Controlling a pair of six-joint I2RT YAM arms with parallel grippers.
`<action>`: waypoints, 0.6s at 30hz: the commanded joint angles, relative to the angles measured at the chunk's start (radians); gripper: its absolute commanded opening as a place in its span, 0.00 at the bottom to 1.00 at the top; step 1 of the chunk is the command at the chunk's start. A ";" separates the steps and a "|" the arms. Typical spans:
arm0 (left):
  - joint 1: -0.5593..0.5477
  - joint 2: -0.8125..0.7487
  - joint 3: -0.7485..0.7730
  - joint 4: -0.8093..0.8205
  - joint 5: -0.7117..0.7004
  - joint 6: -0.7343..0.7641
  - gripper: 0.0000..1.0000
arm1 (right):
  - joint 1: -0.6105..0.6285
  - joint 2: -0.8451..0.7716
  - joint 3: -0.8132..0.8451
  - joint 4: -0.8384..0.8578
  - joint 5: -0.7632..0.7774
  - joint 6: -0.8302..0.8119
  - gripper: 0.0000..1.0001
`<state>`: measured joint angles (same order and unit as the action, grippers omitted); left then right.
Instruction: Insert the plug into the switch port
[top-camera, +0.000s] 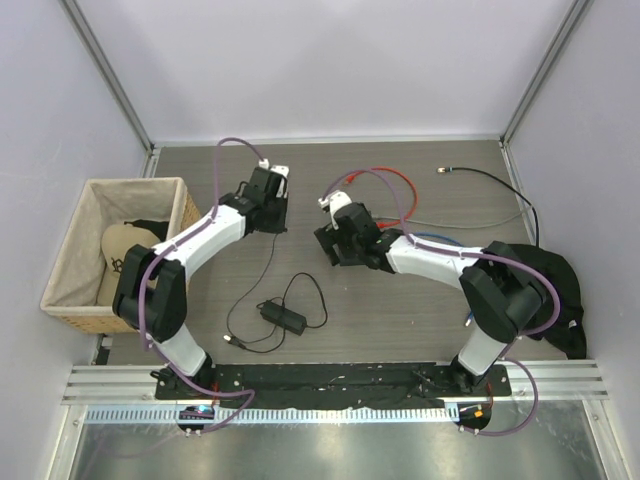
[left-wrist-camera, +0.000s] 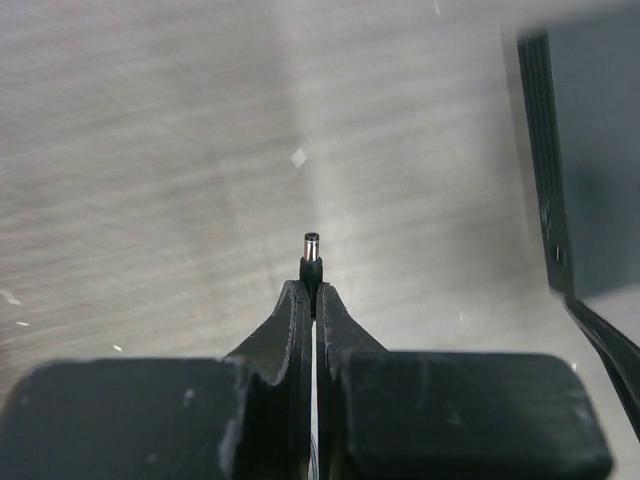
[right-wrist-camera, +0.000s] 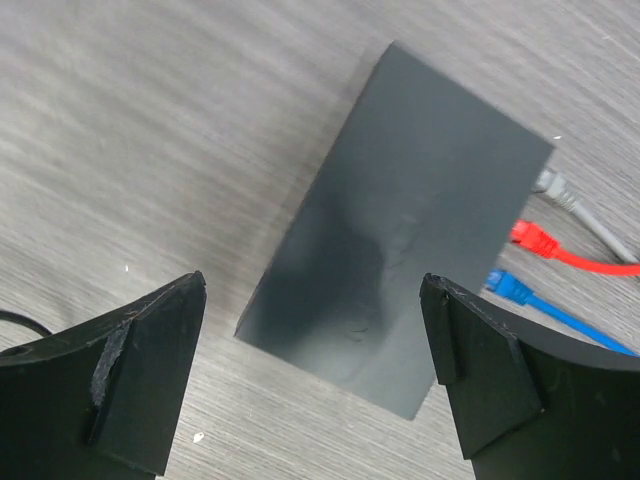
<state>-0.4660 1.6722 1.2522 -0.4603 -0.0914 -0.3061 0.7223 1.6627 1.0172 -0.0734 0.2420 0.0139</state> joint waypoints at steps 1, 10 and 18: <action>-0.010 -0.029 -0.075 -0.021 0.128 0.080 0.00 | 0.049 0.034 0.023 -0.006 0.137 -0.055 0.96; -0.025 0.009 -0.060 -0.018 0.364 0.182 0.00 | 0.066 -0.015 -0.094 -0.042 0.206 -0.040 0.96; -0.108 0.124 0.018 -0.061 0.456 0.275 0.00 | 0.057 -0.101 -0.172 -0.074 0.189 -0.015 0.96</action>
<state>-0.5335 1.7641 1.2152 -0.4984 0.2832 -0.1020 0.7876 1.6321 0.8639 -0.1364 0.4065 -0.0185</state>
